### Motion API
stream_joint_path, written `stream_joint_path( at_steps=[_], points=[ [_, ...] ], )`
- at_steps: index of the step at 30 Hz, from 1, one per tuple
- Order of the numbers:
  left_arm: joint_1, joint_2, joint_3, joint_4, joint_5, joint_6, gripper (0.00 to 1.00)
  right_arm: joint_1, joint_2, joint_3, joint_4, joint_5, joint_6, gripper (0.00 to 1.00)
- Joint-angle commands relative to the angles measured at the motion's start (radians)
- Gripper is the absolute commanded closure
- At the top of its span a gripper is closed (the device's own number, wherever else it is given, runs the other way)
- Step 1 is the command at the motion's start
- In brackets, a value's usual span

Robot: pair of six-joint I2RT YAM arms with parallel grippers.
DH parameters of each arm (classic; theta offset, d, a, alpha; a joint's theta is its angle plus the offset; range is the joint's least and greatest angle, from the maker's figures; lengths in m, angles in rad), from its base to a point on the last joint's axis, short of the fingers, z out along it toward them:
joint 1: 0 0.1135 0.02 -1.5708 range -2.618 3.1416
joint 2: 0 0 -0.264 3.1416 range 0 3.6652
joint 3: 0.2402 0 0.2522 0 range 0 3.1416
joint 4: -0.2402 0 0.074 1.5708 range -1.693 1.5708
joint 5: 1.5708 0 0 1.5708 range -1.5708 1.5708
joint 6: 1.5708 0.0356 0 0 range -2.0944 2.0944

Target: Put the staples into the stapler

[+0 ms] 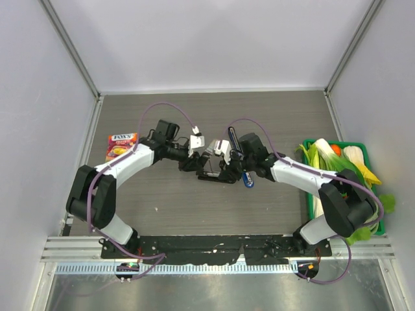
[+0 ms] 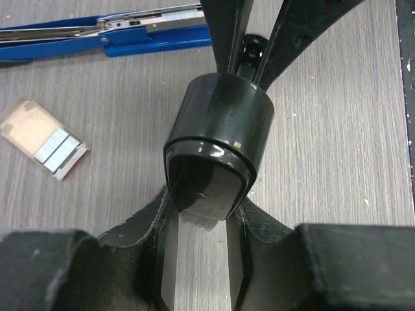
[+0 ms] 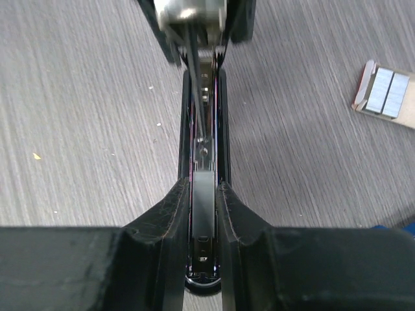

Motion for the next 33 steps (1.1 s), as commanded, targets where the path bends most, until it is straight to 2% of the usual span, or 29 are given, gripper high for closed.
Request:
stream_joint_path(
  at_steps=[1,5,16,21,27,31,33],
  points=[
    [-0.067,-0.020,0.009,-0.037,-0.050,-0.019,1.00,-0.008,-0.122,0.021,0.078,-0.060,0.016,0.99],
    [-0.100,0.013,0.039,-0.050,-0.073,-0.050,1.00,0.014,-0.160,0.008,0.084,-0.057,-0.004,0.99],
    [-0.190,0.056,0.121,-0.129,-0.119,-0.058,1.00,0.024,-0.130,0.005,0.084,-0.042,-0.007,0.99],
    [-0.262,0.077,0.147,-0.200,-0.185,-0.022,0.99,0.024,-0.133,0.004,0.084,-0.046,-0.001,0.99],
    [-0.295,0.112,0.184,-0.215,-0.282,-0.025,1.00,0.035,-0.105,0.011,0.059,-0.051,-0.007,0.99],
    [-0.293,0.109,0.188,-0.200,-0.395,-0.031,1.00,0.038,-0.091,0.019,0.035,-0.060,-0.020,0.85],
    [-0.293,0.100,0.176,-0.192,-0.408,-0.033,1.00,0.038,-0.090,0.019,0.029,-0.074,-0.023,0.80]
  ],
)
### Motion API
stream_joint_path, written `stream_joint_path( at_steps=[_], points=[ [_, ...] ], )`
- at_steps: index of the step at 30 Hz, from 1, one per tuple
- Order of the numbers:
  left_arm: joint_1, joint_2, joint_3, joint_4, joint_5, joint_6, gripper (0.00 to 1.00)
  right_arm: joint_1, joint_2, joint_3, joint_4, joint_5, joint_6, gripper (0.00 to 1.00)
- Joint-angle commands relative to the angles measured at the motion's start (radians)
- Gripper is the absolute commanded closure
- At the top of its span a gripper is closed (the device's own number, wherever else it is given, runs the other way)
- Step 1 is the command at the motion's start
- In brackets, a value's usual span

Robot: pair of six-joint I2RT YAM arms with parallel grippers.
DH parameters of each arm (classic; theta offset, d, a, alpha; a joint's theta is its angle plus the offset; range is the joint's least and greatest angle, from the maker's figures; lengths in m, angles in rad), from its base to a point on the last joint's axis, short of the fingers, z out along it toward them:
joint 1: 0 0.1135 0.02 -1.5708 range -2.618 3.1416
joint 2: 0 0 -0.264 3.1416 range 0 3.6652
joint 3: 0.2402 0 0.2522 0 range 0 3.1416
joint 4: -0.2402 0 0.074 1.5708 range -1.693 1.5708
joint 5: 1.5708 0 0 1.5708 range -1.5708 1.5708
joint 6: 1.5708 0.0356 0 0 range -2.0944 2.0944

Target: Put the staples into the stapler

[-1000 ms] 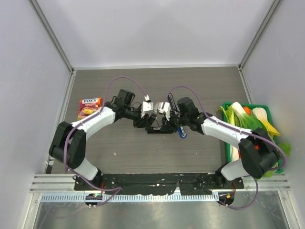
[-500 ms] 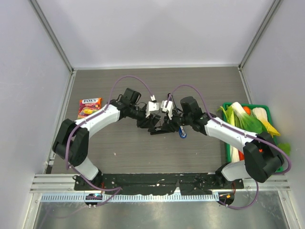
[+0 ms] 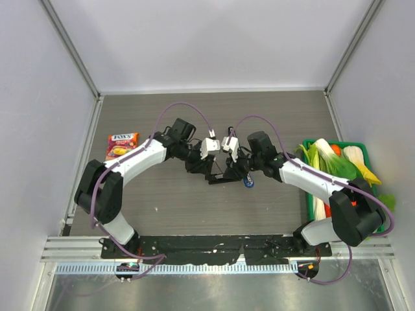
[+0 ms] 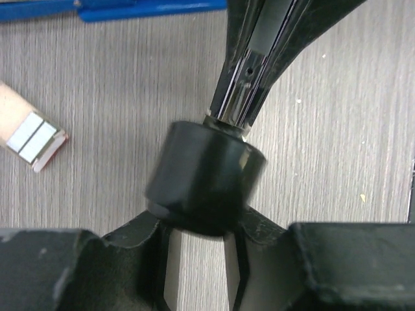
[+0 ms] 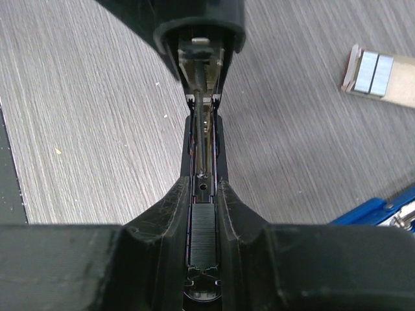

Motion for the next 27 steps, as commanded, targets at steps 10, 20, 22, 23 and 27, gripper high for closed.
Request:
stream_joint_path(
  at_steps=[10,20,22,23,27],
  points=[
    [-0.134,0.018,0.004,0.067,-0.136,-0.064,1.00,0.099,0.046,0.031,0.092,-0.016,-0.052,0.89],
    [-0.133,0.047,0.013,0.066,0.044,-0.024,0.56,0.100,0.060,0.013,0.109,-0.021,-0.063,0.92],
    [-0.133,0.071,0.024,0.081,0.068,-0.024,0.52,0.100,0.061,0.003,0.112,-0.018,-0.066,0.92],
    [-0.133,0.078,0.027,0.089,0.076,-0.026,0.50,0.100,0.066,0.000,0.117,-0.016,-0.066,0.92],
    [-0.131,0.113,0.033,0.136,0.101,-0.034,0.46,0.100,0.069,-0.012,0.128,-0.022,-0.059,0.92]
  ],
)
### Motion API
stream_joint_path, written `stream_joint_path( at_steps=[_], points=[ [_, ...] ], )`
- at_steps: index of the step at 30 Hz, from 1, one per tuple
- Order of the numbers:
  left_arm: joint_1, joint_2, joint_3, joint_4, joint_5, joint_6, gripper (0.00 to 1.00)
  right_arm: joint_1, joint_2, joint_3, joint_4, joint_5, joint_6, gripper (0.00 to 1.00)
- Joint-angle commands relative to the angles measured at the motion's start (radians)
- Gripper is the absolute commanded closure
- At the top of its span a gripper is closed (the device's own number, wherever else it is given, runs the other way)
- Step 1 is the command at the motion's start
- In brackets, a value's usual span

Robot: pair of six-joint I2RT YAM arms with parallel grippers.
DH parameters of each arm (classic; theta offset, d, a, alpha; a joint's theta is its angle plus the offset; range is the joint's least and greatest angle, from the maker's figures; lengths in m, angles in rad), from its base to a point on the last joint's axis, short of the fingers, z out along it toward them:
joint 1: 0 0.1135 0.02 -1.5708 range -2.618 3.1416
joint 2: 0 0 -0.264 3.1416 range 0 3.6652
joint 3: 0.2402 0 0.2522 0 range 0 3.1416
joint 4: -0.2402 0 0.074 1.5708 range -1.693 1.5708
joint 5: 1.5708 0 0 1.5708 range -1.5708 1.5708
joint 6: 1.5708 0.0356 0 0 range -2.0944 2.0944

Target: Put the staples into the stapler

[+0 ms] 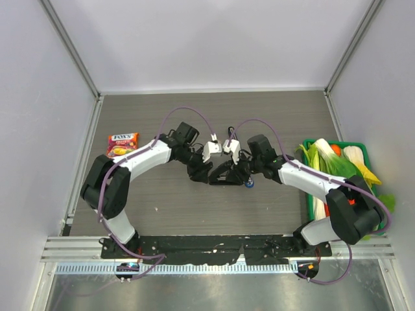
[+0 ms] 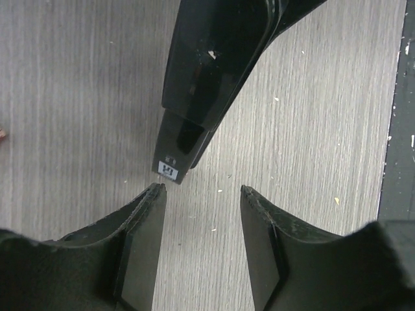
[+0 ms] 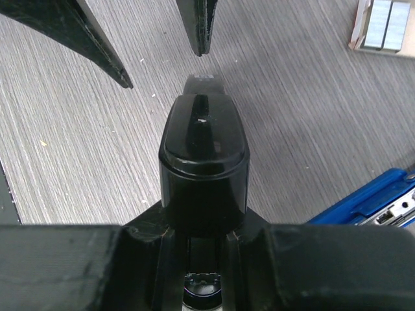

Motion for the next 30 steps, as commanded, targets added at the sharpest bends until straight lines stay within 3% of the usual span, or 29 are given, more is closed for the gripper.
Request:
stream_joint_path(
  at_steps=[1,12,17,22,30],
  points=[
    [-0.116,0.071,0.052,0.175,0.090,0.035,0.45,0.103,0.047,0.020,0.133,-0.073,-0.092,0.92],
    [-0.117,0.181,0.089,0.264,0.153,-0.011,0.41,0.103,0.059,0.008,0.159,-0.091,-0.093,0.92],
    [-0.119,0.181,0.080,0.275,0.119,0.004,0.42,0.103,0.033,-0.003,0.154,-0.104,-0.115,0.92],
    [-0.117,0.137,0.034,0.272,0.104,0.022,0.43,0.103,0.018,-0.037,0.159,-0.105,-0.142,0.92],
    [-0.032,-0.085,-0.114,0.291,0.004,0.009,0.36,0.107,0.018,-0.090,0.267,-0.078,-0.086,0.92]
  ],
)
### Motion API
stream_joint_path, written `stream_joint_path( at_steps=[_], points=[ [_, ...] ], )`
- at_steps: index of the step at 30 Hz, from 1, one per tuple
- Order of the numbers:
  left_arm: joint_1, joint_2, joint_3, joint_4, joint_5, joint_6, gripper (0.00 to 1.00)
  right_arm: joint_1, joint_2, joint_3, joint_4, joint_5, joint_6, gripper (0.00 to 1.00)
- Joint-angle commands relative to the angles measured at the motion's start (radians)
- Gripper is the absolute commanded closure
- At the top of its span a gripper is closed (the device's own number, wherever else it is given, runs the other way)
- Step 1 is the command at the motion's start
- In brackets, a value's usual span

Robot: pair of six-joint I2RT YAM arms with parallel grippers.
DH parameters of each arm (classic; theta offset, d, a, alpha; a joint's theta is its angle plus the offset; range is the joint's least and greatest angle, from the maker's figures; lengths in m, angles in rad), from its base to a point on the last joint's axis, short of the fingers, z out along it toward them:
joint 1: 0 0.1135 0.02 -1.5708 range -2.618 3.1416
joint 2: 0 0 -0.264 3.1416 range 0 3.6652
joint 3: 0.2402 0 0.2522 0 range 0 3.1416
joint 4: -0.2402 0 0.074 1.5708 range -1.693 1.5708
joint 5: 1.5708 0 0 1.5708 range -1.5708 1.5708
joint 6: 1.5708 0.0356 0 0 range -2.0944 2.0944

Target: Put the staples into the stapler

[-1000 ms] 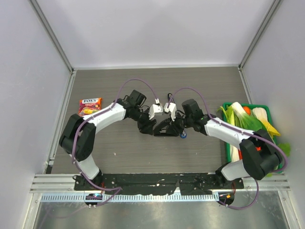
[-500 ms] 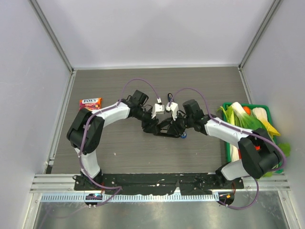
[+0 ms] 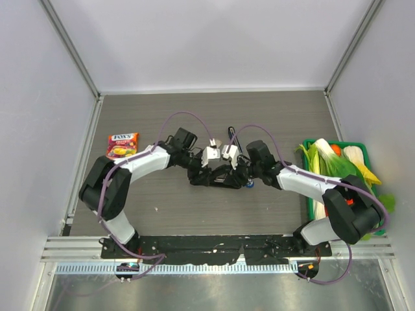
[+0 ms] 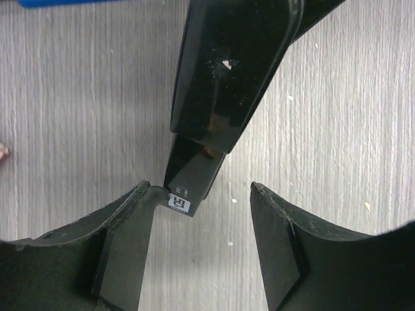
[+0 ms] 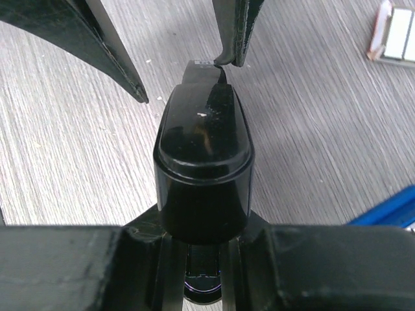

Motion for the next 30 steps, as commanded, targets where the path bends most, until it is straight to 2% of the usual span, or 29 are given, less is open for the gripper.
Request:
stream_joint_path(
  at_steps=[1,3,4,13,16,22,26,30],
  points=[
    [-0.002,-0.133,-0.055,0.112,-0.059,-0.061,0.33,0.102,0.020,0.000,0.142,-0.070,-0.091,0.91],
    [0.041,-0.195,-0.076,0.088,-0.065,-0.068,0.33,0.110,0.023,-0.001,0.165,-0.044,-0.078,0.89],
    [0.085,-0.215,-0.098,0.077,-0.065,-0.068,0.23,0.116,0.033,-0.001,0.176,-0.028,-0.071,0.89],
    [0.236,-0.455,-0.214,0.008,-0.251,-0.063,0.21,0.251,0.135,0.060,0.199,0.153,-0.054,0.84],
    [0.283,-0.508,-0.259,0.011,-0.277,-0.075,0.21,0.254,0.163,0.077,0.219,0.154,-0.035,0.82],
    [0.305,-0.600,-0.331,0.008,-0.282,-0.095,0.20,0.257,0.159,0.089,0.159,0.144,-0.055,0.73],
    [0.307,-0.618,-0.337,0.015,-0.271,-0.118,0.20,0.257,0.103,0.092,0.082,0.121,-0.084,0.64],
    [0.305,-0.621,-0.324,0.017,-0.252,-0.134,0.20,0.256,0.066,0.102,0.026,0.099,-0.109,0.61]
  ],
)
